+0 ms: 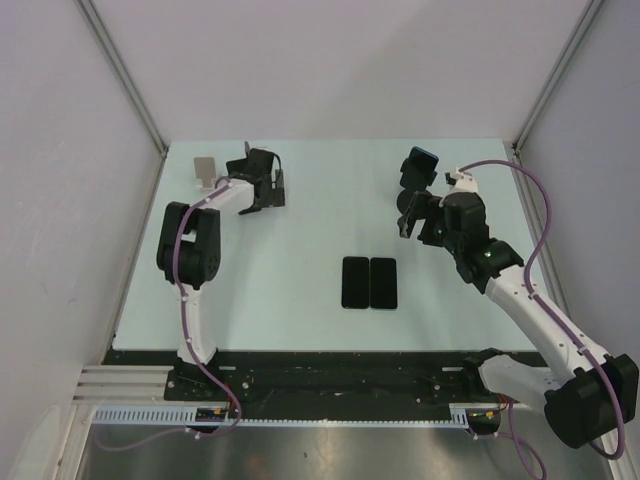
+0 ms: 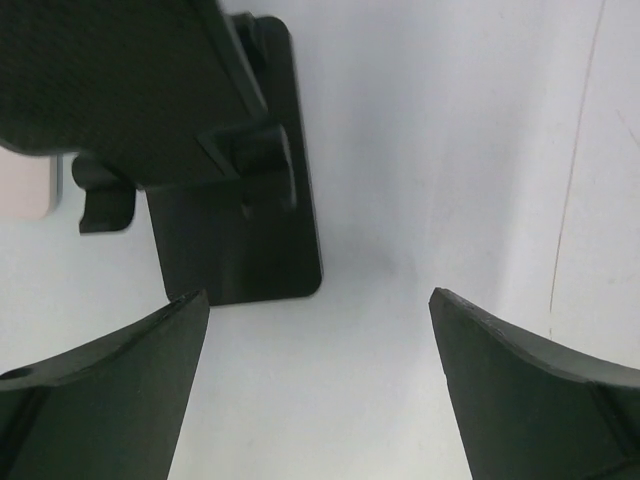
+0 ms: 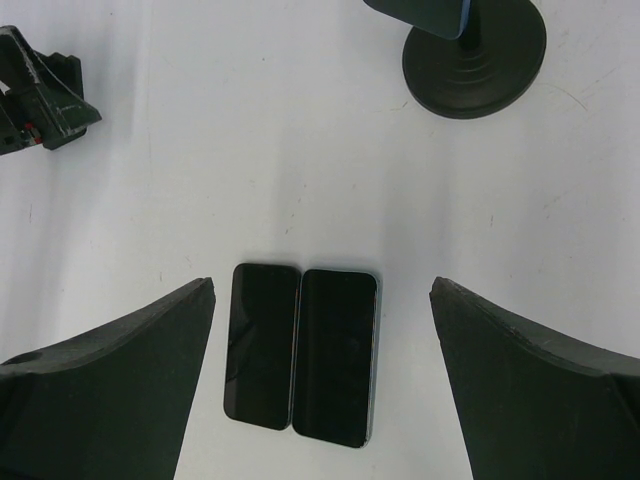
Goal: Remove the phone from the phone stand
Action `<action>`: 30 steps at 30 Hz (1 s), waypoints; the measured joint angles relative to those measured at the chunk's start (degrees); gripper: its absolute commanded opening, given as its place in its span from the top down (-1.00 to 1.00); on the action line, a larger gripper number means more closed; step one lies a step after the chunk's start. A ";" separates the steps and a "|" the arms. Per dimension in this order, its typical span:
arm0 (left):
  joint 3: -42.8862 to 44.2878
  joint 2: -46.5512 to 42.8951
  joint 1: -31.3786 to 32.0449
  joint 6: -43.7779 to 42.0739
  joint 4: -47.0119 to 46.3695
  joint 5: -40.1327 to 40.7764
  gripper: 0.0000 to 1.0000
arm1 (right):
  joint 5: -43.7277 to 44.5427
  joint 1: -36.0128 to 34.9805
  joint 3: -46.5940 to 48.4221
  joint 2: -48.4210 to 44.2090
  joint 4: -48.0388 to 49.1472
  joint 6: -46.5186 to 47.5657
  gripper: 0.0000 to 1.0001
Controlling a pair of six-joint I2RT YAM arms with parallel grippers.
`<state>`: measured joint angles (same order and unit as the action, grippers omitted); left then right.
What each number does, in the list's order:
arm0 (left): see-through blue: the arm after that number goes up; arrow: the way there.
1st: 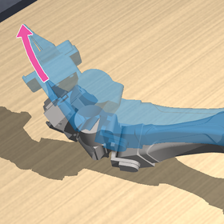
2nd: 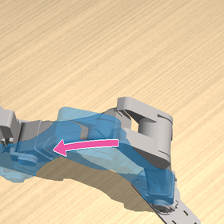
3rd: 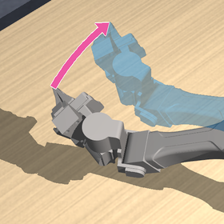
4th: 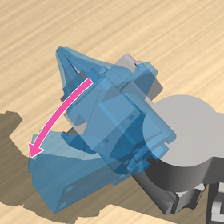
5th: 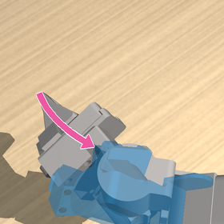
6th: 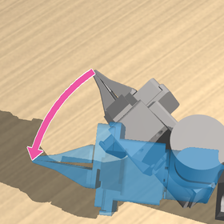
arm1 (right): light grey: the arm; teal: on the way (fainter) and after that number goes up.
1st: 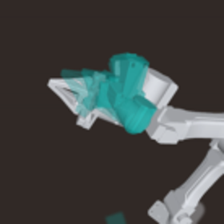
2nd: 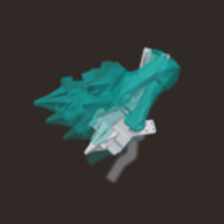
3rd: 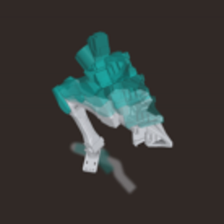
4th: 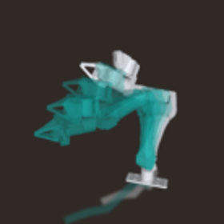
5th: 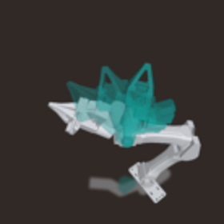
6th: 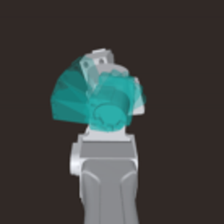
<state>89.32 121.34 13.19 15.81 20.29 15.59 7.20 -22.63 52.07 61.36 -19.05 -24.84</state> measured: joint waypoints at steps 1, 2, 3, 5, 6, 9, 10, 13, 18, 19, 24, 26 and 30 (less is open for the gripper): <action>-0.50 -0.46 0.74 -1.03 0.00 1.03 -0.88 | 0.07 0.00 -0.09 -0.15 -0.02 -0.02 -0.89; -0.87 -0.87 1.38 -2.12 0.11 2.10 -0.85 | 0.11 0.00 -0.24 -0.33 -0.02 -0.04 -0.89; -1.09 -1.05 1.77 -3.02 0.09 2.91 -0.83 | 0.13 0.00 -0.35 -0.48 -0.09 -0.07 -0.89; -1.29 -1.14 2.67 -5.22 0.15 5.31 -0.81 | 0.33 0.00 -0.61 -0.74 -0.26 -0.11 -0.89; -1.36 -1.14 2.84 -6.01 0.15 6.32 -0.80 | 0.42 0.00 -0.70 -0.87 -0.42 -0.13 -0.89; -1.40 -1.05 2.91 -8.35 0.42 9.79 -0.79 | 0.63 -0.02 -0.96 -1.38 -0.57 -0.17 -0.89; -1.36 -0.94 2.86 -8.98 0.44 10.93 -0.79 | 0.76 -0.09 -1.07 -1.60 -0.61 -0.20 -0.88; -0.96 0.17 2.75 -10.27 0.46 13.55 -0.79 | 1.09 -0.17 -1.46 -2.49 -0.79 -0.42 -0.89; 0.52 2.56 2.75 -11.78 0.26 16.41 -0.79 | 2.05 -0.63 -2.05 -4.02 -1.55 -0.87 -0.89; 0.70 2.78 2.75 -11.87 0.28 16.61 -0.79 | 2.21 -0.70 -2.23 -4.35 -1.70 -1.05 -0.89; 2.12 3.85 2.69 -12.22 0.42 18.12 -0.79 | 3.10 -1.33 -2.89 -5.53 -2.64 -1.70 -0.89; 2.75 4.35 2.64 -12.63 0.39 19.02 -0.80 | 3.43 -1.62 -2.99 -5.75 -2.97 -1.97 -0.88; 2.89 4.57 2.32 -13.27 0.42 20.63 -0.80 | 4.33 -2.25 -3.37 -5.99 -3.30 -2.34 -0.88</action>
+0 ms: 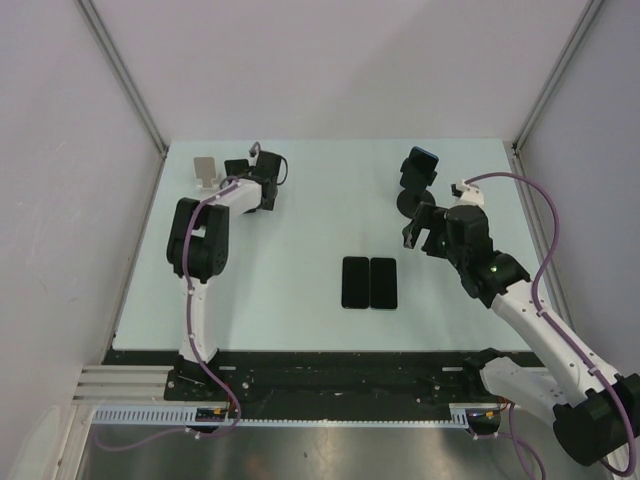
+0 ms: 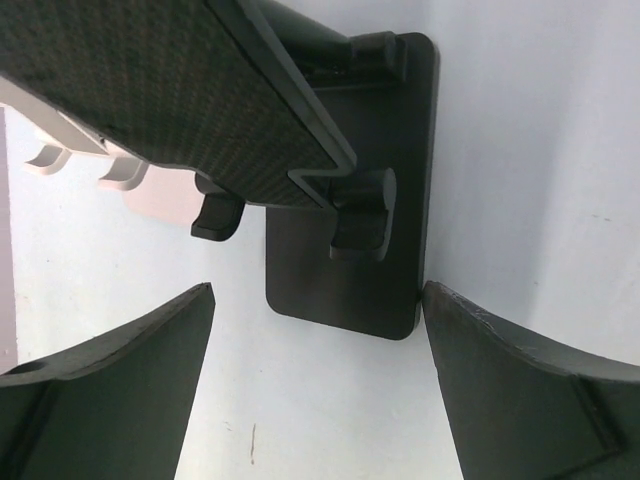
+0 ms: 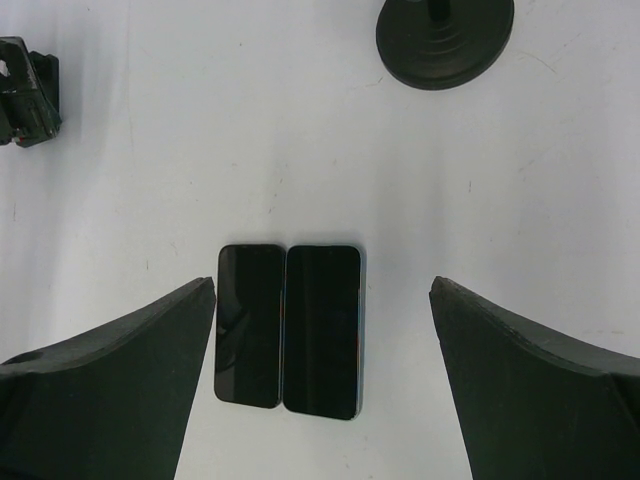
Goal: Remove the phone from the phone stand
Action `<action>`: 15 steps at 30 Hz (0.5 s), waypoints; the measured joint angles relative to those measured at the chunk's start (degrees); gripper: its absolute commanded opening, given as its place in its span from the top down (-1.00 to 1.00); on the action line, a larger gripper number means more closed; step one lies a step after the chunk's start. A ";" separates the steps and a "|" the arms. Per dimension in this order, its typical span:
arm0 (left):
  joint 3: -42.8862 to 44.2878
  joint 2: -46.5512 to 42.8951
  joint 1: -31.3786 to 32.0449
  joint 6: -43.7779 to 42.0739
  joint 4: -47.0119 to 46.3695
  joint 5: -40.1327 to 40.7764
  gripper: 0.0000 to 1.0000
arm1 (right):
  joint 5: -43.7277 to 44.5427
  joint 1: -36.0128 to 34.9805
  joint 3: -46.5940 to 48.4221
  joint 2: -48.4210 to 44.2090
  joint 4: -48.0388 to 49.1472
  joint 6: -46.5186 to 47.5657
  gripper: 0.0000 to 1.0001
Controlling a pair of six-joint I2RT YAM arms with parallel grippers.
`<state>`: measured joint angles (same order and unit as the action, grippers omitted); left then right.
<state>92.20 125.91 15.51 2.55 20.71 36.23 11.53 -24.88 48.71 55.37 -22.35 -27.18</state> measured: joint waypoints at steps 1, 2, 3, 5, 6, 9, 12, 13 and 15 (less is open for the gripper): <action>0.00 0.00 -0.17 -0.04 0.09 0.31 -0.80 | 0.13 -0.17 -0.11 -0.11 -0.07 -0.04 -0.88; 0.00 0.00 -0.39 -0.07 0.11 0.55 -0.80 | 0.24 -0.33 -0.15 -0.20 -0.15 -0.15 -0.88; 0.00 0.00 -0.66 -0.07 0.22 0.70 -0.80 | 0.33 -0.50 -0.17 -0.22 -0.15 -0.20 -0.88; 0.00 0.02 -1.29 -0.09 0.39 0.92 -0.80 | 0.66 -0.85 -0.17 -0.26 -0.13 -0.22 -0.89; 0.00 0.02 -1.66 -0.09 0.44 0.96 -0.81 | 0.74 -0.96 -0.17 -0.26 -0.11 -0.22 -0.88; 0.31 0.22 -2.32 -0.09 0.48 0.94 -0.81 | 1.11 -1.33 -0.28 -0.26 -0.11 -0.24 -0.87; 0.55 0.33 -2.56 0.00 0.59 0.66 -0.82 | 1.20 -1.66 -0.48 -0.26 -0.07 -0.24 -0.88; 0.55 0.31 -2.56 0.13 0.66 0.39 -0.83 | 1.20 -1.77 -0.50 -0.26 -0.09 -0.26 -0.87; 0.22 -0.22 -2.56 0.98 0.72 -0.74 -0.83 | 1.33 -1.99 -0.55 -0.33 -0.09 -0.26 -0.88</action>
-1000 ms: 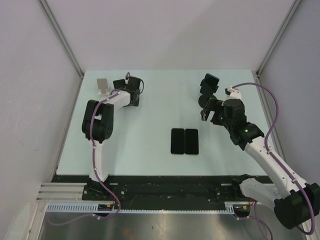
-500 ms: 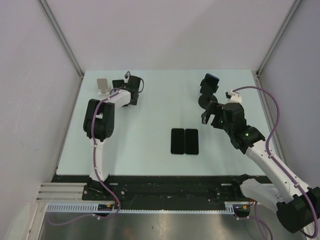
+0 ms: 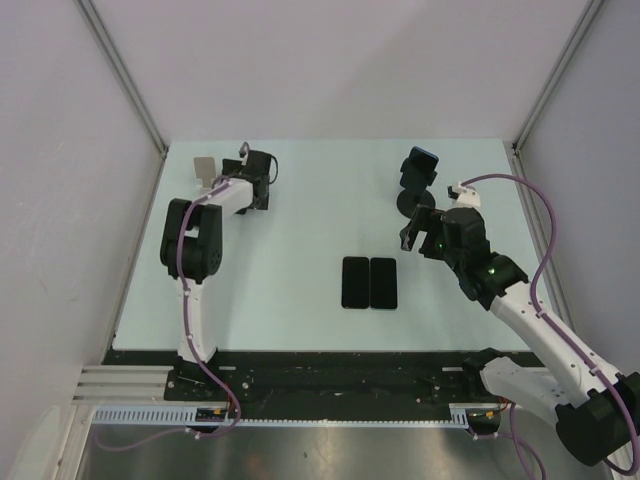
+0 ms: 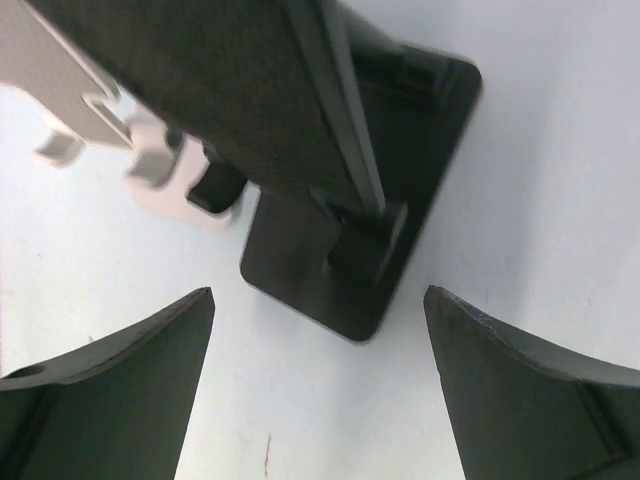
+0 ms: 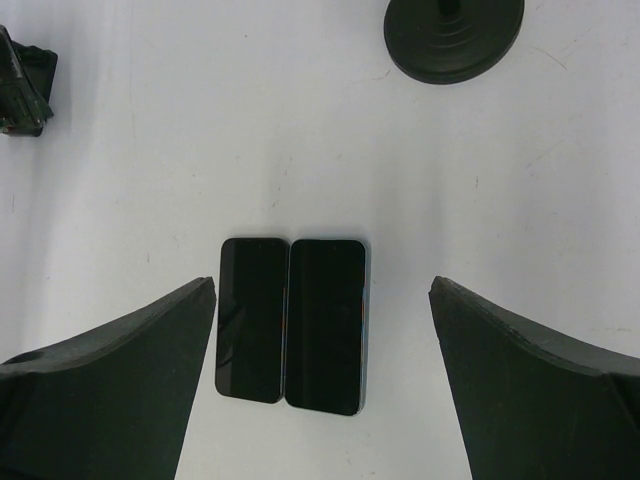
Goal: Remove the phone from the phone stand
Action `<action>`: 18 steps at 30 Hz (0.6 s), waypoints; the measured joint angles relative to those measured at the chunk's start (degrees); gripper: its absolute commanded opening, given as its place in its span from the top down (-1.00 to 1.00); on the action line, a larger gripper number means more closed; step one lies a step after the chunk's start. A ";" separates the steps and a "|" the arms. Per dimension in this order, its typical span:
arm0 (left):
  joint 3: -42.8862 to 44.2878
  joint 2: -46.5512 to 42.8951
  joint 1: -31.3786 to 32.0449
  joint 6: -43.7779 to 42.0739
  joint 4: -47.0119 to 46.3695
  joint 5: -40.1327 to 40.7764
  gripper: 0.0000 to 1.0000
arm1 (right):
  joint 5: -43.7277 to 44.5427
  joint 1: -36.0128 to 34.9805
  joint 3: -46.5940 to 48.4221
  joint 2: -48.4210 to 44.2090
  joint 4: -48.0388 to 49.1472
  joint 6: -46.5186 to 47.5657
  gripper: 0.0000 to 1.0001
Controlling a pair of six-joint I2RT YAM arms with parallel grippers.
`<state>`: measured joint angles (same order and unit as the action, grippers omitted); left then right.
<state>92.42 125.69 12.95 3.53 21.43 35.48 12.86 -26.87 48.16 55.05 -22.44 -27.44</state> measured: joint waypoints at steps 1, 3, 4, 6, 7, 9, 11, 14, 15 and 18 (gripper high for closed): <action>-0.85 -0.74 0.00 1.07 0.02 -1.31 -0.83 | 0.04 -0.07 -0.02 -0.04 0.02 -0.04 -0.88; -3.80 -3.37 -0.02 3.37 0.48 -4.48 -0.84 | 0.13 -0.09 -0.04 -0.17 0.00 -0.13 -0.88; -5.40 -5.01 -0.07 4.98 0.96 -6.38 -0.84 | 0.26 -0.07 -0.04 -0.22 0.02 -0.15 -0.88; -8.17 -8.31 -0.39 8.52 1.40 -10.43 -0.86 | 0.35 -0.09 -0.04 -0.31 0.02 -0.17 -0.88; -9.07 -9.60 -0.55 10.27 1.53 -12.22 -0.86 | 0.42 -0.09 -0.04 -0.33 0.00 -0.17 -0.88; -10.82 -12.22 -1.33 14.47 1.60 -16.76 -0.86 | 0.46 -0.09 -0.04 -0.33 0.00 -0.20 -0.87; -12.28 -13.81 -3.02 19.08 0.52 -21.33 -0.86 | 0.48 -0.09 -0.04 -0.33 0.02 -0.17 -0.88; -16.22 -15.21 -6.93 25.83 -3.67 -27.76 -0.88 | 0.74 -0.22 -0.07 -0.33 0.02 -0.17 -0.87; -19.41 -16.13 -8.83 28.68 -6.78 -30.27 -0.88 | 0.87 -0.28 -0.09 -0.33 0.02 -0.15 -0.88; -26.69 -18.49 -12.74 35.10 -12.07 -32.96 -0.89 | 0.96 -0.28 -0.33 -0.35 0.02 -0.15 -0.88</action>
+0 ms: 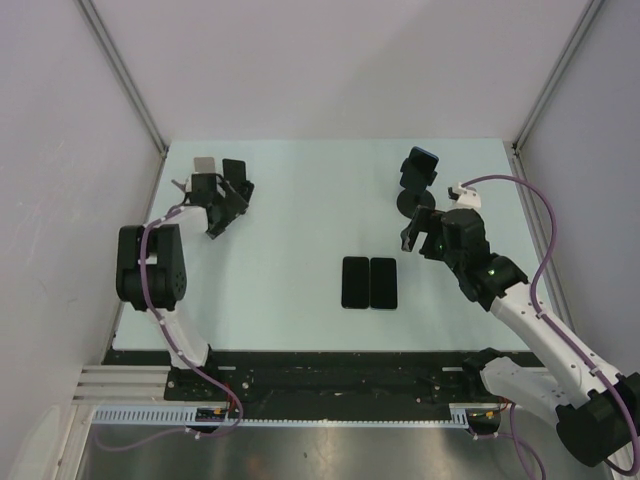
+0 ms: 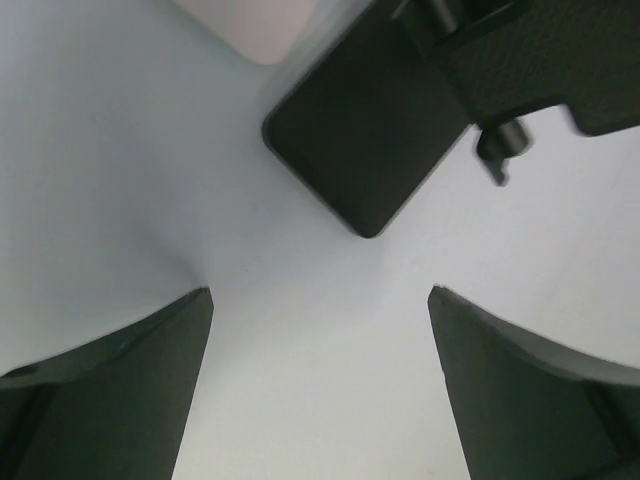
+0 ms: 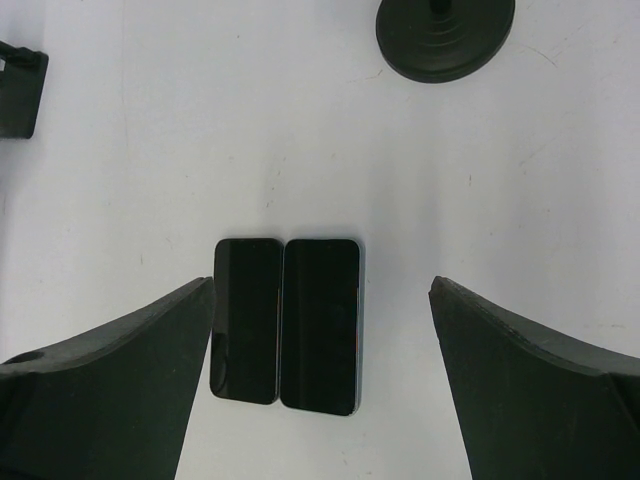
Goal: Remove the phone from the phone stand
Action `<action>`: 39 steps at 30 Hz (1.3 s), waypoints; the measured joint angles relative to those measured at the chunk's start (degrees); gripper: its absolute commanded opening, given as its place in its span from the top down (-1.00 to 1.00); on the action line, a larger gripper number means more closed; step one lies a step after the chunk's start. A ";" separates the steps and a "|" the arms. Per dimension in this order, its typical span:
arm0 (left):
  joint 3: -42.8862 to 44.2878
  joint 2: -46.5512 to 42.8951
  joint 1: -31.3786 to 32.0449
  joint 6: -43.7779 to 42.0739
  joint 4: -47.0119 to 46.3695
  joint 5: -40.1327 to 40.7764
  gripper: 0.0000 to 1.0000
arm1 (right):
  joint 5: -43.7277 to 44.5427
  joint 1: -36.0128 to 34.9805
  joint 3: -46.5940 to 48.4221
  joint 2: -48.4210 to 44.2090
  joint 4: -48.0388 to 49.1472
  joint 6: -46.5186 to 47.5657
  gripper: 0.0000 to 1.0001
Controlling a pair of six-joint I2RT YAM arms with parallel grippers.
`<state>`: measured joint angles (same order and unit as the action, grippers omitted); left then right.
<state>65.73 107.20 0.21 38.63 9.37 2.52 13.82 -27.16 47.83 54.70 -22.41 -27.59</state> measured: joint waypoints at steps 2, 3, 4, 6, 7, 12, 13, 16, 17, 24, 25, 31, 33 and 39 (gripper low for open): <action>-3.39 -2.34 -1.20 3.96 -5.31 -0.94 -0.90 | 0.11 0.00 -0.20 0.00 -0.04 0.02 -0.88; -4.87 -3.17 -1.49 5.66 -7.43 -1.40 -0.90 | 0.11 0.00 -0.20 0.00 -0.02 0.04 -0.88; -7.04 -3.98 -1.90 8.22 -10.56 -1.92 -0.91 | 0.11 0.02 -0.20 0.00 0.00 0.04 -0.88; -9.68 -4.22 -2.43 11.87 -14.47 -2.82 -0.91 | 0.11 0.17 -0.20 -0.02 0.07 0.09 -0.88; -10.56 -3.93 -2.62 13.66 -15.96 -3.10 -0.91 | 0.09 0.26 -0.20 -0.02 0.07 0.13 -0.88; -10.99 -1.66 -3.23 20.02 -23.12 -4.74 -0.93 | 0.00 0.79 -0.20 -0.02 0.20 0.22 -0.88; -11.06 -1.11 -3.23 20.90 -24.35 -4.87 -0.93 | -0.02 0.94 -0.20 -0.02 0.22 0.24 -0.88; -11.04 0.33 -3.23 22.91 -27.71 -5.73 -0.93 | -0.17 1.44 -0.20 -0.02 0.22 0.24 -0.88; -10.97 0.72 -3.23 23.34 -28.50 -6.01 -0.93 | -0.22 1.46 -0.20 -0.02 0.22 0.26 -0.89; -9.62 3.19 -2.54 25.62 -32.00 -6.34 -0.93 | -0.94 2.16 -0.20 -0.02 0.24 0.44 -0.88; -9.11 3.67 -2.40 25.86 -32.13 -6.36 -0.92 | -1.05 2.21 -0.20 -0.02 0.22 0.48 -0.88; -6.36 6.01 -1.51 25.92 -32.72 -6.36 -0.92 | -1.25 2.38 -0.20 -0.02 0.22 0.68 -0.88; -5.73 6.47 -1.25 25.92 -32.79 -6.38 -0.92 | -1.25 2.40 -0.20 -0.02 0.22 0.70 -0.88; -4.52 7.39 -0.96 25.90 -32.72 -6.40 -0.92 | -1.29 2.54 -0.20 -0.02 0.22 0.74 -0.88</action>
<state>61.21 114.59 -0.75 64.53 -23.35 -3.88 12.53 -24.62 47.64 54.68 -22.20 -26.85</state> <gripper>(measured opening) 0.962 0.940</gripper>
